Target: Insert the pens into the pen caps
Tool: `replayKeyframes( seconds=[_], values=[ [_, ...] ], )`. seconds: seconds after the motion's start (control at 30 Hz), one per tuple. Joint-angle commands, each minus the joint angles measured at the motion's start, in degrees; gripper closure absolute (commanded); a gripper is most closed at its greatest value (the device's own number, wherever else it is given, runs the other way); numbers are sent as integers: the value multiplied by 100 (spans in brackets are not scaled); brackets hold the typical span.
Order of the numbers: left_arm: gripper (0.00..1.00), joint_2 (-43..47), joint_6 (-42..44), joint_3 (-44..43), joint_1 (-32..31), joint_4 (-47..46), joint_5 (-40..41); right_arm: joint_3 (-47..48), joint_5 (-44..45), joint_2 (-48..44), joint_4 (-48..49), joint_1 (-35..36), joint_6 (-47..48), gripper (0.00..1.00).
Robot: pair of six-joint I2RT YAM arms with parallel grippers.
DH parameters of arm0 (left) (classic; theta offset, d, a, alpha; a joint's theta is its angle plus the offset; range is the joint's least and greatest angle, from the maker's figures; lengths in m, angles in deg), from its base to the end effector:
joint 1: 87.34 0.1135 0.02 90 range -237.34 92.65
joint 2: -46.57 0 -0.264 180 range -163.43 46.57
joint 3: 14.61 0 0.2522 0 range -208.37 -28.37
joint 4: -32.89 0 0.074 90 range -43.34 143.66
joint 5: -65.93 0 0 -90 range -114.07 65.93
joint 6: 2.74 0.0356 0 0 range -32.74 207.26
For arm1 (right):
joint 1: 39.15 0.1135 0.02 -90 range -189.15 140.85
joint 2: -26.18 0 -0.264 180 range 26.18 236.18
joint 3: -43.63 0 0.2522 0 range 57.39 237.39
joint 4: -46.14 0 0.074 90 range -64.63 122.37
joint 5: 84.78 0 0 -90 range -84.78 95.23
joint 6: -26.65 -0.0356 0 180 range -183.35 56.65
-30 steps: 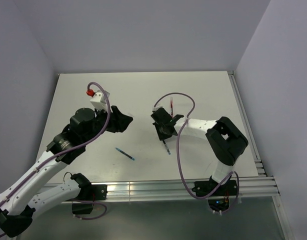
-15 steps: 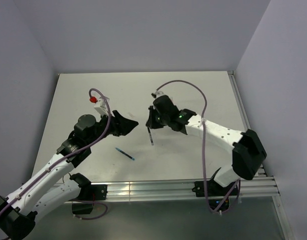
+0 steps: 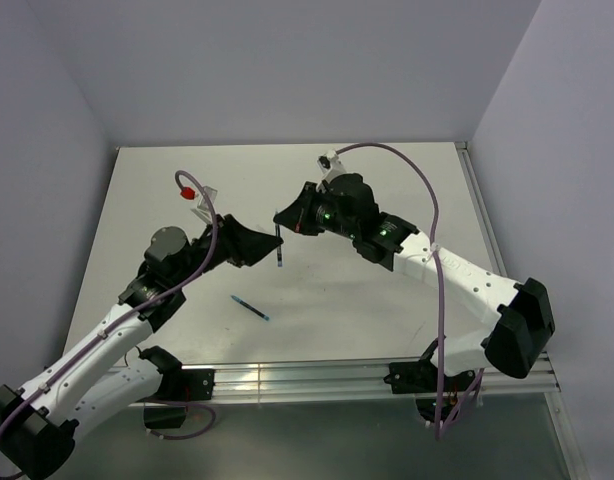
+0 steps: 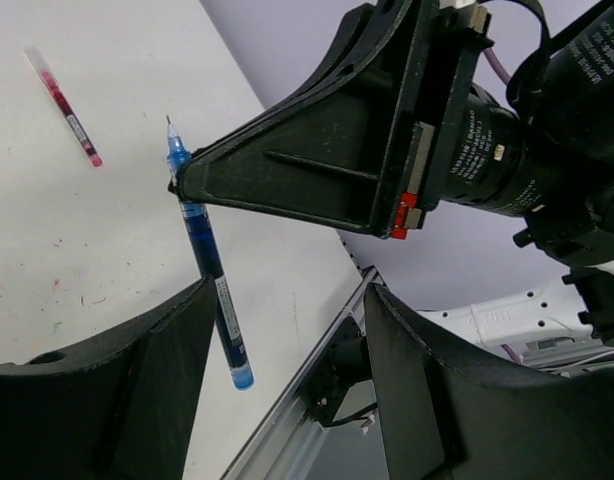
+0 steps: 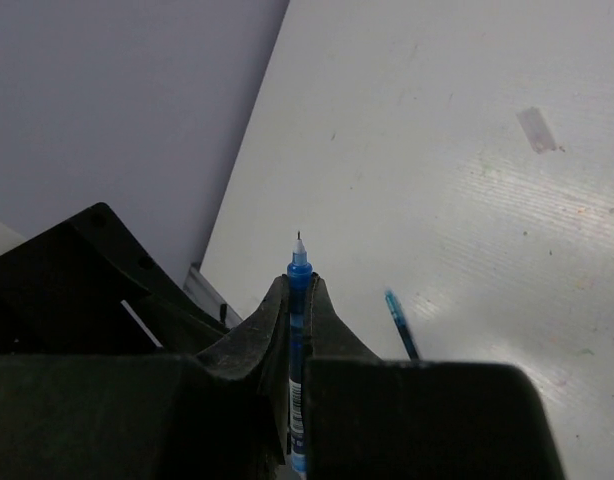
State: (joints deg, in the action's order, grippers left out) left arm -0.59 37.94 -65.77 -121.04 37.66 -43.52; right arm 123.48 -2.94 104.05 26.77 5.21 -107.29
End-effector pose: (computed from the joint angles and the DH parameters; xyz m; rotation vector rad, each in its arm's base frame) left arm 0.1595 -0.1206 0.3232 0.0552 1.7676 -1.3640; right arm 0.2258 0.2279 0.3477 -0.1149 2.0485 1.1534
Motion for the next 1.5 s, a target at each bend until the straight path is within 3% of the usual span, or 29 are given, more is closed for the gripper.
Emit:
replayKeyframes(
  seconds=[0.0,0.57,1.03,1.17,1.2,1.27,1.3,1.47],
  values=[
    [34,-118,-148,32,21,-445,-227,-78,-54,-359,543,-33,-334,100],
    [36,-514,-245,-30,21,-814,-393,-307,-247,-518,1140,11,-580,100],
    [49,-505,-218,-117,29,-797,-482,-184,-309,-219,1387,196,-519,100],
    [56,-523,-166,-153,29,-744,-482,-227,-256,-210,1422,240,-519,100],
    [63,-531,-148,-161,29,-727,-499,-236,-230,-236,1422,231,-519,100],
    [67,-514,-157,-144,21,-735,-517,-263,-168,-246,1413,240,-484,100],
    [76,-505,-157,-135,21,-718,-534,-271,-159,-263,1413,240,-475,100],
    [86,-488,-122,-118,29,-665,-552,-263,-98,-228,1422,240,-457,100]
  ],
)
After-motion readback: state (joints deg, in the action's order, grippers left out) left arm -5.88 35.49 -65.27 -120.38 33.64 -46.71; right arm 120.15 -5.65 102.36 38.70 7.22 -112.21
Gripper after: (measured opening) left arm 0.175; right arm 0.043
